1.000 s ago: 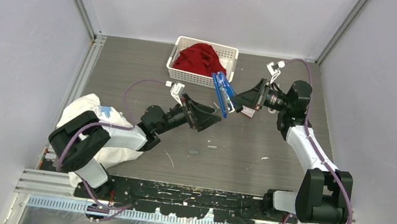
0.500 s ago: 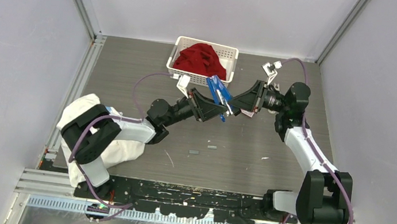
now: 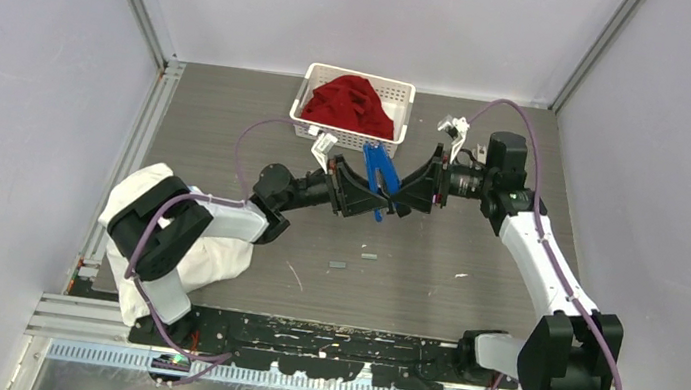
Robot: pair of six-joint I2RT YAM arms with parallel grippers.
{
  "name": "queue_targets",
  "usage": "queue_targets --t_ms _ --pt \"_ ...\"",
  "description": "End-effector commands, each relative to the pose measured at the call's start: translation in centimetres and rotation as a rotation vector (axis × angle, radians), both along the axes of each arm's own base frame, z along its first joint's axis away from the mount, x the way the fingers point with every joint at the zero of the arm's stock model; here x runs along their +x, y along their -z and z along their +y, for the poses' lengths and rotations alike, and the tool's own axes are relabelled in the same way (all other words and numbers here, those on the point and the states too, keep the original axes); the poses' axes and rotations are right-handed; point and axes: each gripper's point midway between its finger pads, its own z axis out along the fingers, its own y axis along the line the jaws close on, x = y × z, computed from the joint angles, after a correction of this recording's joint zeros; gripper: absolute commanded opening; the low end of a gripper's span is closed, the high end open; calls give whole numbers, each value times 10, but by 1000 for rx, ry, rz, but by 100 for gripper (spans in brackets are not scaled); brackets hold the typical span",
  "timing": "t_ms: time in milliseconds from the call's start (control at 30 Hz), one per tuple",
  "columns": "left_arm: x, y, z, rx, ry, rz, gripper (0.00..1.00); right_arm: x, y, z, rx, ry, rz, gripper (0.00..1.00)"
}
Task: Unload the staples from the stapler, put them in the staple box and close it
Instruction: Unload the staple at the center of the board.
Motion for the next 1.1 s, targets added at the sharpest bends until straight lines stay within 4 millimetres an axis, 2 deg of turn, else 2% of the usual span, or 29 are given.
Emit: queue_targets --t_ms 0,200,333,500,600,667,733,900,1067 --pt "-14 -35 10 -38 30 -222 0 -6 20 -6 -172 -50 -120 62" --pt "-13 -22 12 76 12 -281 0 -14 37 -5 -245 -86 -193 67" --pt "-14 -15 11 129 20 -311 0 -13 49 -1 -269 -99 -223 63" --pt "-15 -4 9 180 43 -338 0 -16 57 8 -275 -144 -233 46" --pt "-18 2 12 203 52 -394 0 -18 62 12 -298 -176 -269 16" --pt "-21 11 17 241 44 -478 0 -15 69 8 -335 -174 -285 3" --pt "-19 29 26 330 18 -553 0 -9 81 3 -386 -168 -304 1" --pt "-14 87 52 604 8 -608 0 5 117 -8 -522 -202 -381 1" --pt "-6 133 74 830 33 -633 0 32 154 -22 -696 -179 -390 1"
